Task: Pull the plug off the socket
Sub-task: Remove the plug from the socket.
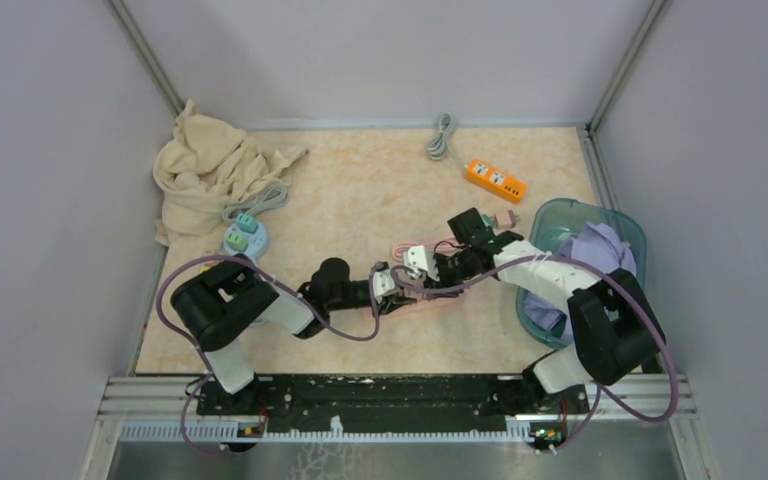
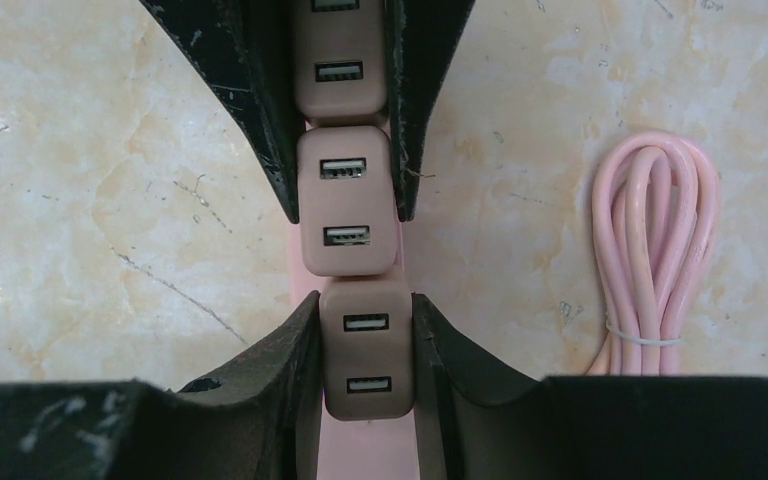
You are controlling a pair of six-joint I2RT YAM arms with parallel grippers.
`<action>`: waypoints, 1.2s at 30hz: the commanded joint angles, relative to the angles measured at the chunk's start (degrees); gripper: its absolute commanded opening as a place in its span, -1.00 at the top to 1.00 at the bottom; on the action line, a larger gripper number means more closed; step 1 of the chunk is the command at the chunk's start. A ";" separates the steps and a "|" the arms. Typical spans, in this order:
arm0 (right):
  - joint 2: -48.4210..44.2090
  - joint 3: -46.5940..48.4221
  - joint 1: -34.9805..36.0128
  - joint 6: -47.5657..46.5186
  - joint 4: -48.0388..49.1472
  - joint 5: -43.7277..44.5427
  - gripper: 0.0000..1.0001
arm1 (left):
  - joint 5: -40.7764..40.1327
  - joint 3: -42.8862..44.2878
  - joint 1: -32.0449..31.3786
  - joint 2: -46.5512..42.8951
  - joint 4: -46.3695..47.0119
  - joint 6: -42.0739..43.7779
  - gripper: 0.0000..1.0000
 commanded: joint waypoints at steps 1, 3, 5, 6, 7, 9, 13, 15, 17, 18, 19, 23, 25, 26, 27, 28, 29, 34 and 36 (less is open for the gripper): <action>-0.86 3.07 -2.47 2.82 0.80 -8.77 1.00 | 1.62 -0.20 0.05 1.85 -7.07 2.13 1.00; -1.32 2.56 -2.48 1.42 0.12 -9.04 1.00 | 1.91 -0.01 0.15 2.00 -7.33 2.07 1.00; -1.74 2.08 -1.78 -0.17 -0.82 -9.74 1.00 | 2.19 0.11 0.42 2.08 -7.48 1.95 1.00; -1.99 1.82 -0.95 -1.38 -1.39 -9.35 1.00 | 2.54 0.03 0.54 2.04 -7.42 2.00 1.00; -2.21 1.48 0.20 -2.29 -1.62 -8.80 1.00 | 2.71 0.05 0.52 1.96 -7.41 1.96 1.00; -2.38 1.12 3.06 -2.84 -1.71 -8.06 1.00 | 3.02 -0.04 0.71 1.93 -7.36 1.96 1.00; -2.10 2.23 4.83 -0.06 -0.66 -9.98 1.00 | 3.52 -0.20 1.01 2.02 -7.07 1.79 1.00; -1.80 2.89 4.13 1.82 0.07 -10.02 1.00 | 3.87 -0.11 1.18 2.14 -7.07 1.72 1.00; -1.59 3.49 1.91 2.80 0.18 -10.83 1.00 | 4.29 -0.03 1.39 2.24 -7.07 1.63 1.00; -1.60 3.67 0.55 3.24 0.13 -11.60 1.00 | 4.42 -0.07 1.47 2.22 -7.13 1.57 1.00; -1.68 3.70 -0.85 3.28 0.00 -11.78 1.00 | 4.59 0.00 1.56 2.33 -7.08 1.50 1.00; -2.87 3.06 -3.26 2.86 -0.04 -11.62 1.00 | 5.13 0.08 1.92 2.58 -7.09 1.35 1.00; -3.05 3.09 -3.28 2.15 -0.68 -12.06 1.00 | 5.39 0.29 2.07 2.60 -7.30 1.34 1.00; -3.01 3.20 -3.21 1.48 -1.27 -12.29 1.00 | 5.48 0.28 2.10 2.56 -7.39 1.34 1.00; -3.14 3.10 -2.95 0.44 -2.11 -12.59 1.00 | 5.55 0.28 2.11 2.59 -7.35 1.30 1.00; -3.47 2.88 -2.38 -0.15 -2.60 -12.91 1.00 | 5.66 0.31 2.12 2.60 -7.33 1.38 1.00; -3.77 2.46 -1.49 -1.05 -2.96 -13.04 1.00 | 5.82 0.32 2.10 2.65 -7.39 1.35 1.00; -4.58 1.91 4.69 -0.59 -1.28 -9.77 1.00 | 6.33 1.25 2.11 3.12 -8.63 1.47 1.00; -3.99 2.73 4.81 1.96 -0.50 -9.24 1.00 | 6.44 1.29 2.11 3.13 -8.97 1.56 1.00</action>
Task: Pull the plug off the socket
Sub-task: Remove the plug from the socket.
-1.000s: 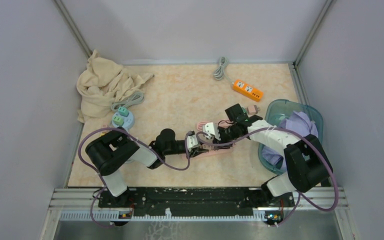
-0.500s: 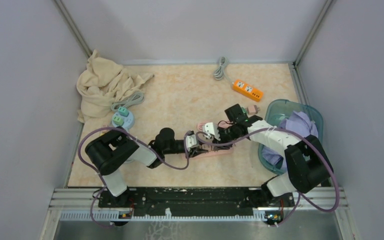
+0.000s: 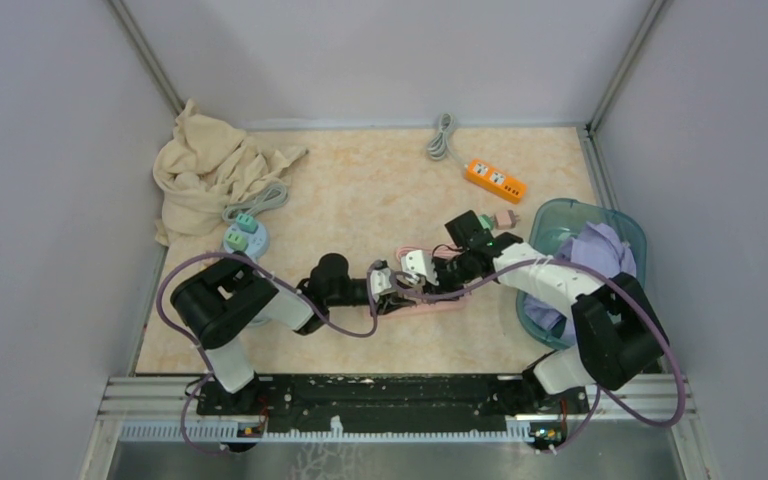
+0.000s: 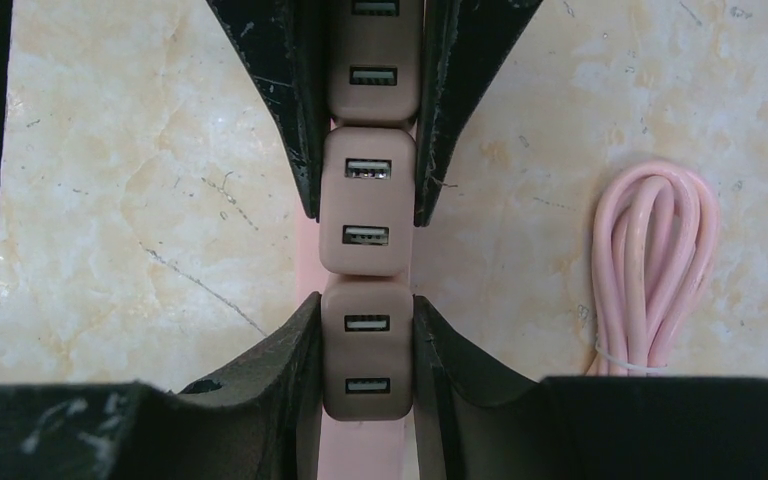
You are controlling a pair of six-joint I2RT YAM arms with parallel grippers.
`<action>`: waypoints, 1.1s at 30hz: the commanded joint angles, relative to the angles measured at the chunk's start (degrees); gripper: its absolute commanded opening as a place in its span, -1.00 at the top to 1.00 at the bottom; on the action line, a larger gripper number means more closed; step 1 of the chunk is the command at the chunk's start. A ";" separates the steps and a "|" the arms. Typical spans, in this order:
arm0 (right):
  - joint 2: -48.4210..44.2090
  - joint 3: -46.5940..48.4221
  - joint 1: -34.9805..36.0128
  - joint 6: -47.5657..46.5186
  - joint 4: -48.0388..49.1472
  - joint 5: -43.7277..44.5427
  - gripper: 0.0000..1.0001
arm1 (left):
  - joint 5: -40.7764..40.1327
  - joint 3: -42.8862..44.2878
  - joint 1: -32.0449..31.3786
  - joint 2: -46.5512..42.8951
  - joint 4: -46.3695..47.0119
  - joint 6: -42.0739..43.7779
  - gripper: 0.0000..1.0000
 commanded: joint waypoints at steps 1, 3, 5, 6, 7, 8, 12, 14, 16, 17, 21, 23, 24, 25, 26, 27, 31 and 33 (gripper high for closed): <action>-2.49 3.06 3.72 2.60 2.60 -8.00 1.00 | 0.60 0.32 0.27 2.63 -7.79 1.14 1.00; -2.69 3.16 3.22 2.98 3.05 -6.76 1.00 | 0.61 0.35 0.32 2.69 -7.84 1.13 1.00; -3.52 2.89 1.11 3.68 3.80 -6.46 1.00 | 0.63 0.55 0.27 2.74 -8.07 1.11 1.00; -3.88 2.87 -0.01 3.81 3.77 -6.88 1.00 | 0.65 0.69 0.29 2.81 -8.25 1.08 1.00; -4.29 2.87 -1.24 3.96 3.69 -7.33 1.00 | 0.64 0.81 0.33 2.89 -8.32 1.12 1.00; -4.67 2.83 -2.32 3.91 3.57 -7.84 1.00 | 0.64 0.79 0.30 2.89 -8.35 1.13 1.00; -5.62 2.97 -3.68 2.01 1.43 -9.26 1.00 | 0.87 0.88 0.27 3.00 -8.61 1.17 1.00; -4.86 3.86 -3.62 -1.94 -2.52 -11.48 1.00 | 0.93 0.87 0.30 2.92 -8.63 1.24 1.00; -3.78 4.56 -3.27 -5.88 -6.55 -14.43 1.00 | 0.93 0.79 0.27 2.92 -8.62 1.30 1.00; -3.52 4.57 -2.66 -6.45 -7.22 -15.17 1.00 | 0.98 0.79 0.32 2.92 -8.50 1.30 1.00; -3.59 4.30 0.38 -3.39 -4.19 -14.02 1.00 | 0.82 0.78 0.27 2.98 -8.46 1.20 1.00; -3.49 4.48 0.47 -0.75 -2.27 -13.43 1.00 | 0.81 0.71 0.27 3.01 -8.36 1.16 1.00; -3.47 4.57 0.40 0.38 -1.47 -12.52 1.00 | 0.88 0.70 0.27 3.01 -8.37 1.21 1.00; -3.46 4.62 0.27 0.95 -1.05 -11.82 1.00 | 0.82 0.70 0.27 3.00 -8.34 1.21 1.00; -3.47 4.68 -0.13 1.33 -0.73 -11.22 1.00 | 0.82 0.70 0.27 2.96 -8.37 1.26 1.00; -3.54 4.71 -0.67 1.55 -0.62 -10.97 1.00 | 0.89 0.70 0.33 2.99 -8.37 1.18 1.00; -3.72 4.80 -3.31 2.25 -0.04 -9.95 1.00 | 1.01 0.74 0.27 3.07 -8.36 1.28 1.00; -3.89 4.70 -3.97 1.95 -0.31 -9.57 1.00 | 0.99 0.73 0.27 3.14 -8.36 1.28 1.00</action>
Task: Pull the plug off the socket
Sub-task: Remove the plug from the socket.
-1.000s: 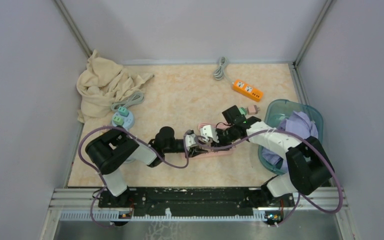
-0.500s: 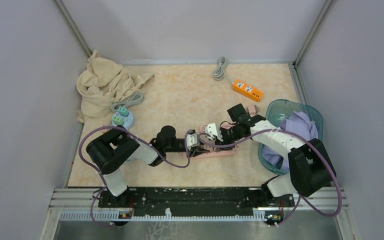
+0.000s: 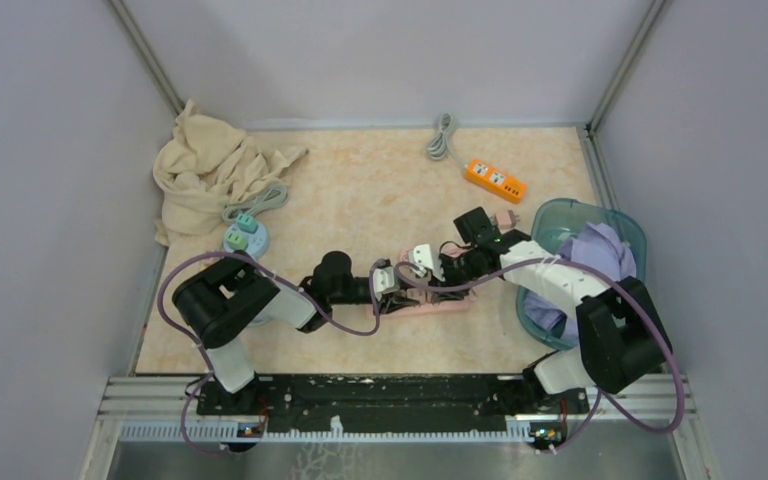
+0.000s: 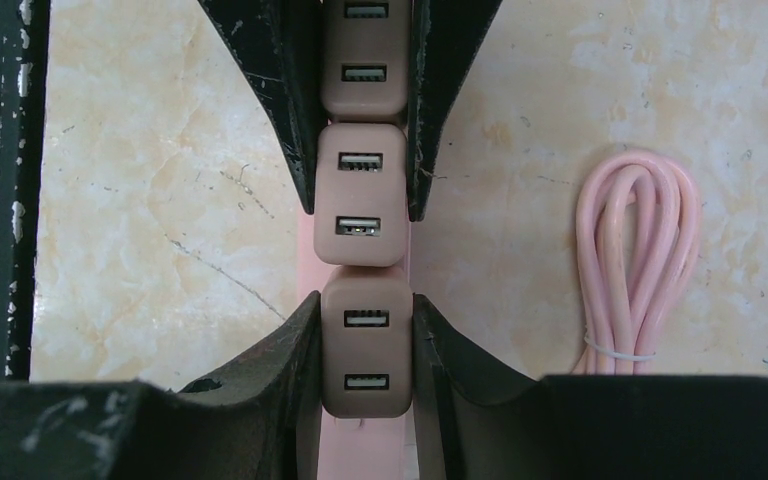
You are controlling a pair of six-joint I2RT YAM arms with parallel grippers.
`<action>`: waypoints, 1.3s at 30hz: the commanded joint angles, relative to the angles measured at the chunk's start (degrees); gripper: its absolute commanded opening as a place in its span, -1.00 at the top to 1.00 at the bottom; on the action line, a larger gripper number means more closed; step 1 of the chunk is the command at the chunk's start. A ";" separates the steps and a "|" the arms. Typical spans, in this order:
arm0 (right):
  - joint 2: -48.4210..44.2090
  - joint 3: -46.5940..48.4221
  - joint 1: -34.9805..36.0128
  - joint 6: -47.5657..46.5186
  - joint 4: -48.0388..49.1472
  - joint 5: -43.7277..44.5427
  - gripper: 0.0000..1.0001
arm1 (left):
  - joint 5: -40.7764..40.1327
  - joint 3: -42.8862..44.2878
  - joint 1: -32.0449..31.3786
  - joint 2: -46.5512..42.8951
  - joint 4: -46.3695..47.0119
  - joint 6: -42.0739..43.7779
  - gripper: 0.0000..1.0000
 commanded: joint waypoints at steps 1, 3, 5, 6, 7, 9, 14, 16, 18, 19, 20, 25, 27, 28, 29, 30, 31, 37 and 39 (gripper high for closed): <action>-2.72 4.38 -1.04 0.16 1.96 -7.46 1.00 | -0.58 -0.84 0.13 2.70 -7.40 1.64 1.00; -2.74 4.49 -1.04 -2.77 -0.35 -8.79 1.00 | -0.58 -0.85 0.16 2.68 -7.39 1.62 1.00; -2.51 4.67 -1.04 -7.45 -4.09 -11.52 1.00 | -0.56 -0.85 0.15 2.70 -7.40 1.65 1.00; -2.40 4.69 -1.04 -8.68 -5.13 -12.63 1.00 | -0.51 -0.85 0.18 2.69 -7.41 1.65 1.00; -2.38 4.59 -1.00 -9.13 -5.54 -13.40 1.00 | -0.55 -0.85 0.15 2.74 -7.39 1.67 1.00; -2.38 4.39 -0.75 -9.27 -5.40 -14.01 1.00 | -0.45 -0.84 0.14 2.76 -7.46 1.65 1.00; -2.63 3.87 0.88 -6.05 -2.44 -13.09 1.00 | -0.50 -0.59 0.17 2.97 -7.63 1.64 1.00; -2.73 3.60 1.30 -3.58 -0.27 -12.46 1.00 | -0.41 -0.42 0.14 3.10 -7.83 1.65 1.00; -2.67 3.73 1.33 -0.41 2.49 -11.45 1.00 | -0.40 -0.33 0.15 3.14 -7.96 1.65 1.00; -2.65 3.73 1.29 1.27 3.60 -10.48 1.00 | -0.41 -0.33 0.14 3.14 -7.98 1.65 1.00; -2.72 3.69 1.20 2.50 4.51 -9.69 1.00 | -0.36 -0.33 0.14 3.14 -7.98 1.65 1.00; -2.90 3.81 -0.93 4.89 6.26 -6.79 1.00 | -0.41 -0.33 0.14 3.20 -7.95 1.72 1.00; -3.26 3.74 -1.81 4.65 6.08 -6.17 1.00 | -0.41 -0.25 0.14 3.20 -8.03 1.73 1.00; -3.46 3.72 -2.10 4.11 5.71 -6.10 1.00 | -0.41 -0.24 0.15 3.23 -8.10 1.74 1.00; -3.70 3.73 -2.18 3.48 5.26 -6.20 1.00 | -0.41 -0.24 0.14 3.28 -8.04 1.76 1.00; -3.88 3.75 -2.30 2.67 4.61 -6.55 1.00 | -0.41 -0.24 0.14 3.25 -8.08 1.74 1.00; -3.94 3.81 -2.42 1.63 3.57 -7.29 1.00 | -0.43 -0.23 0.13 3.23 -8.10 1.74 1.00; -3.88 3.70 -2.30 -5.86 -2.65 -14.64 1.00 | -0.23 -0.41 0.16 3.23 -7.97 1.80 1.00; -3.83 3.18 -1.58 -5.93 -2.29 -15.61 1.00 | -0.19 -0.28 0.14 3.30 -7.98 1.85 1.00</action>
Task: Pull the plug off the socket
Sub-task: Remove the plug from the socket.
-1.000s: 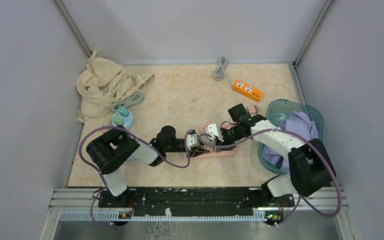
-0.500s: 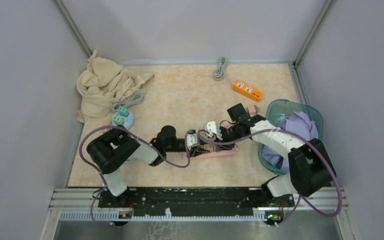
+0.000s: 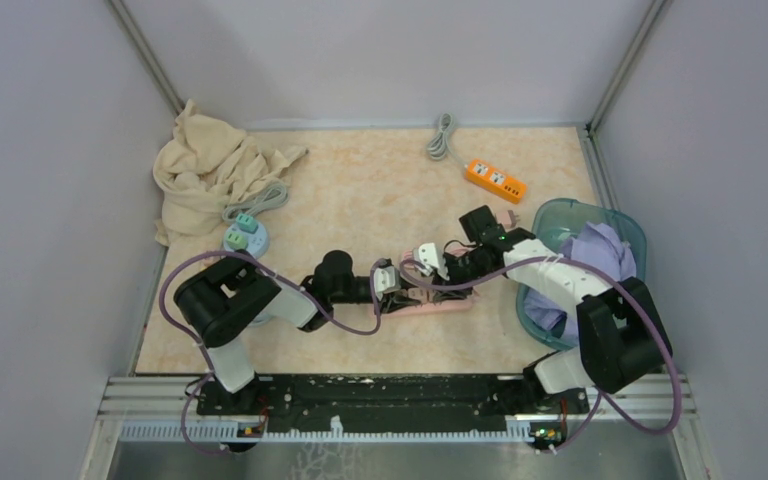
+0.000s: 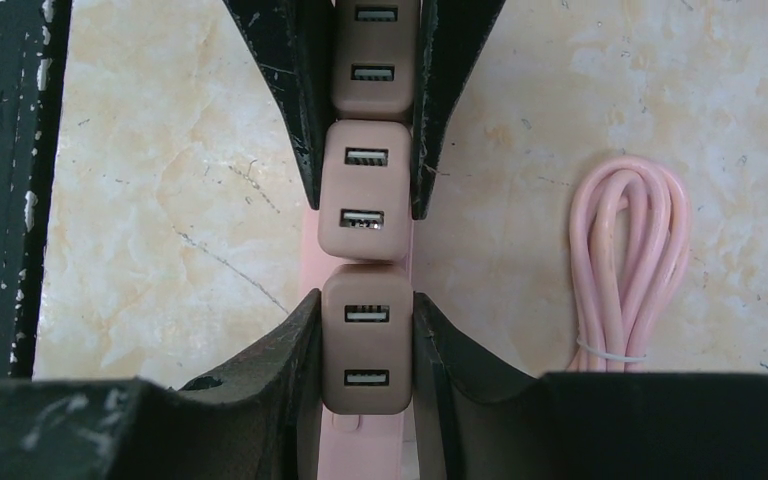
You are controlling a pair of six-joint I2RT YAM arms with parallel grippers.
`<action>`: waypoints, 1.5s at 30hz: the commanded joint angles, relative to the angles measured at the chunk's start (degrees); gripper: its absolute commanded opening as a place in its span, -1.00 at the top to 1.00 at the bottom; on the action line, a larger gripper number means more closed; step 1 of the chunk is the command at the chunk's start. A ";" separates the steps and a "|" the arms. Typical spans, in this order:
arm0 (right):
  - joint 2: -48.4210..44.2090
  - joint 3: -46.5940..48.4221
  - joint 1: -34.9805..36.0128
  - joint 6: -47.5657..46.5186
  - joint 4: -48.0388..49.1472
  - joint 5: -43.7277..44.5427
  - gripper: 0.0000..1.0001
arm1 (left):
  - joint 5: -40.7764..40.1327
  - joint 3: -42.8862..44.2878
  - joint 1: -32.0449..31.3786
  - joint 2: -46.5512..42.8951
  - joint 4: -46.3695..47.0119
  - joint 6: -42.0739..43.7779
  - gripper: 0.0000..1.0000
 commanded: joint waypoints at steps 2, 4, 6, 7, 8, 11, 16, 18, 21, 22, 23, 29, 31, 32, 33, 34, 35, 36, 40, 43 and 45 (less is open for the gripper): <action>-3.71 2.82 1.87 -3.11 -0.24 -12.19 1.00 | -0.73 -0.89 0.18 2.80 -8.36 1.80 1.00; -3.54 2.50 3.38 -2.27 0.75 -11.80 1.00 | -0.71 -0.89 0.18 2.81 -8.37 1.81 1.00; -3.35 2.27 5.03 -0.77 2.44 -10.51 1.00 | -0.80 -0.85 0.22 2.81 -8.35 1.77 1.00; -3.31 2.12 5.65 0.36 3.54 -9.92 1.00 | -0.80 -0.89 0.23 2.84 -8.37 1.76 1.00; -3.24 2.09 5.98 1.53 4.49 -9.49 1.00 | -0.81 -0.81 0.22 2.89 -8.37 1.78 1.00; -3.15 2.53 5.99 6.13 7.42 -7.80 1.00 | -0.82 -0.79 0.23 2.90 -8.43 1.78 1.00; -3.54 3.19 3.59 7.65 7.83 -6.20 1.00 | -0.66 -0.70 0.18 2.99 -8.50 1.74 1.00; -3.85 3.31 1.71 7.68 7.81 -5.48 1.00 | -0.65 -0.60 0.22 2.99 -8.56 1.75 1.00; -4.78 3.32 -0.37 7.31 7.53 -4.87 1.00 | -0.56 -0.61 0.23 2.97 -8.56 1.85 1.00; -5.14 3.27 -0.86 6.94 7.29 -4.85 1.00 | -0.56 -0.63 0.25 2.99 -8.61 1.89 1.00; -5.41 3.26 -1.06 6.42 6.90 -4.83 1.00 | -0.56 -0.60 0.23 2.99 -8.68 1.89 1.00; -5.46 3.33 -1.14 2.67 3.69 -8.19 1.00 | -0.38 -0.86 0.18 2.80 -8.61 1.98 1.00; -5.41 3.75 -1.14 2.72 3.27 -8.74 1.00 | -0.38 -1.00 0.22 2.64 -8.47 1.96 1.00; -5.48 3.95 -1.14 3.07 3.17 -8.91 1.00 | -0.45 -1.08 0.18 2.57 -8.44 1.98 1.00; -5.64 4.22 -1.14 3.30 3.07 -8.98 1.00 | -0.47 -1.20 0.20 2.55 -8.26 1.98 1.00; -5.85 4.32 -1.26 3.46 3.04 -9.10 1.00 | -0.47 -1.23 0.23 2.55 -8.17 1.98 1.00; -6.11 4.40 -1.42 3.82 3.18 -9.12 1.00 | -0.53 -1.23 0.18 2.55 -8.08 1.88 1.00; -6.46 4.45 -1.74 4.25 3.41 -9.27 1.00 | -0.64 -1.24 0.19 2.63 -8.11 1.89 1.00; -7.31 4.52 -3.77 5.10 3.70 -10.21 1.00 | -0.64 -1.23 0.18 2.63 -8.08 1.89 1.00; -7.74 4.38 -5.00 6.41 4.72 -10.60 1.00 | -0.60 -1.16 0.18 2.73 -8.04 1.88 1.00; -7.91 4.05 -5.71 8.11 6.27 -10.12 1.00 | -0.65 -1.16 0.18 2.77 -8.09 1.79 1.00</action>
